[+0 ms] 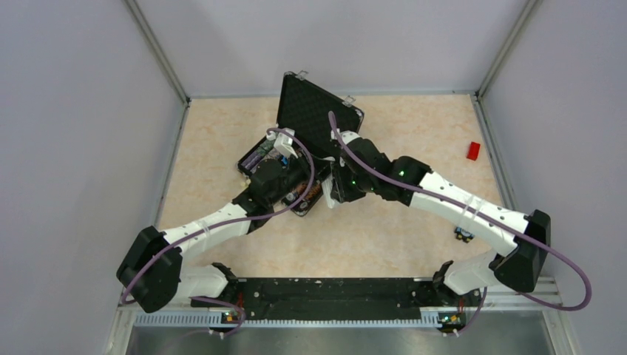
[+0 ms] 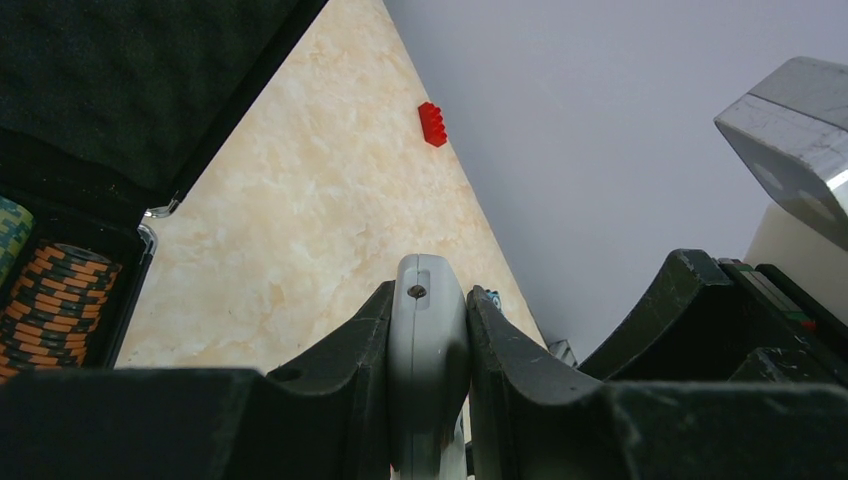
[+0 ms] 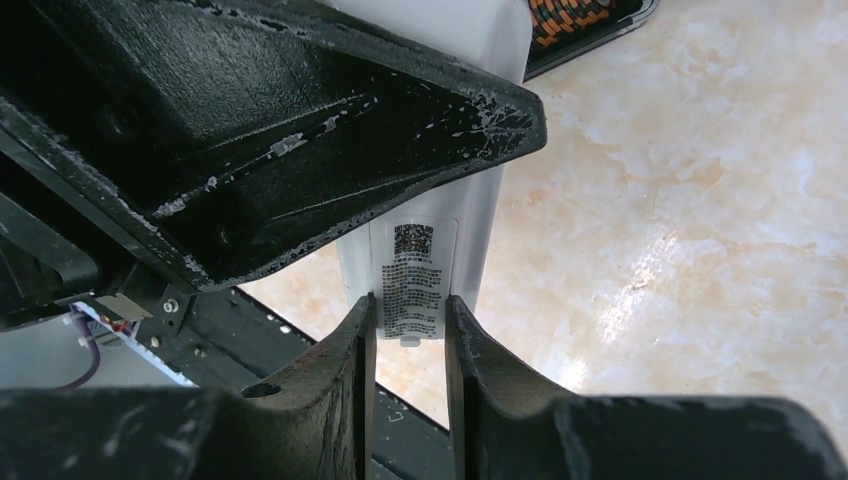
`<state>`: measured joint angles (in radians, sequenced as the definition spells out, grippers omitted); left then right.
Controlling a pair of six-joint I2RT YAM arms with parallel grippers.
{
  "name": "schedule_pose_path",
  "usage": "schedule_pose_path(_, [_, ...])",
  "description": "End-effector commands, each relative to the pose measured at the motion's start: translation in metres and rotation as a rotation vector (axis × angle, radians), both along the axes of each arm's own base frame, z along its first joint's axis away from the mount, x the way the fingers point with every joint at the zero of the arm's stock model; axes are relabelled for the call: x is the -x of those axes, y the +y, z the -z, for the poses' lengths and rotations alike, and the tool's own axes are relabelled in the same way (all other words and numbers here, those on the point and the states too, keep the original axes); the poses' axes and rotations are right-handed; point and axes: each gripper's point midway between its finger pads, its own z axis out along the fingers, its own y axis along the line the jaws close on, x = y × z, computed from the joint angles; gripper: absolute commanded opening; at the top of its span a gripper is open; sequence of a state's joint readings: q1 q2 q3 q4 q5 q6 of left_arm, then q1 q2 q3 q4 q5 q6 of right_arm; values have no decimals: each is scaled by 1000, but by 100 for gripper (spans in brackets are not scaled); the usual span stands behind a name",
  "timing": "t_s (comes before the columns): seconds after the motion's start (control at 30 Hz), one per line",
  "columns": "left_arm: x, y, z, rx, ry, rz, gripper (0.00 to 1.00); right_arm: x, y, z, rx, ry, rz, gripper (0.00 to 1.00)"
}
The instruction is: Load the batteries into the remote control
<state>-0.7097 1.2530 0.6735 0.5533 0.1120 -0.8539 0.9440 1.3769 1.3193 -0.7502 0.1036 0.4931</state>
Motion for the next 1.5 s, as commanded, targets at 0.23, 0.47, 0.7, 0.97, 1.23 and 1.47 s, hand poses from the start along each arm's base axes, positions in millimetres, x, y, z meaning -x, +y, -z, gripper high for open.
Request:
schedule_pose_path(0.23, [11,-1,-58,241,-21,34,0,-11,2,-21,-19,4,41,36])
schedule_pose_path(0.47, [7,4,-58,277,12,19,0,-10,1,-33,-39,5,45,55])
schedule_pose_path(0.7, [3,10,-56,318,61,-2,0,-10,-2,-52,-112,24,70,67])
schedule_pose_path(0.97, [-4,20,-61,394,107,-36,0,-8,-16,-83,-339,58,128,85])
schedule_pose_path(1.23, [-5,24,-83,497,126,-45,0,-2,-28,-86,-547,64,251,86])
schedule_pose_path(1.47, [-5,26,-101,536,161,-47,0,-5,-21,-92,-670,34,252,86])
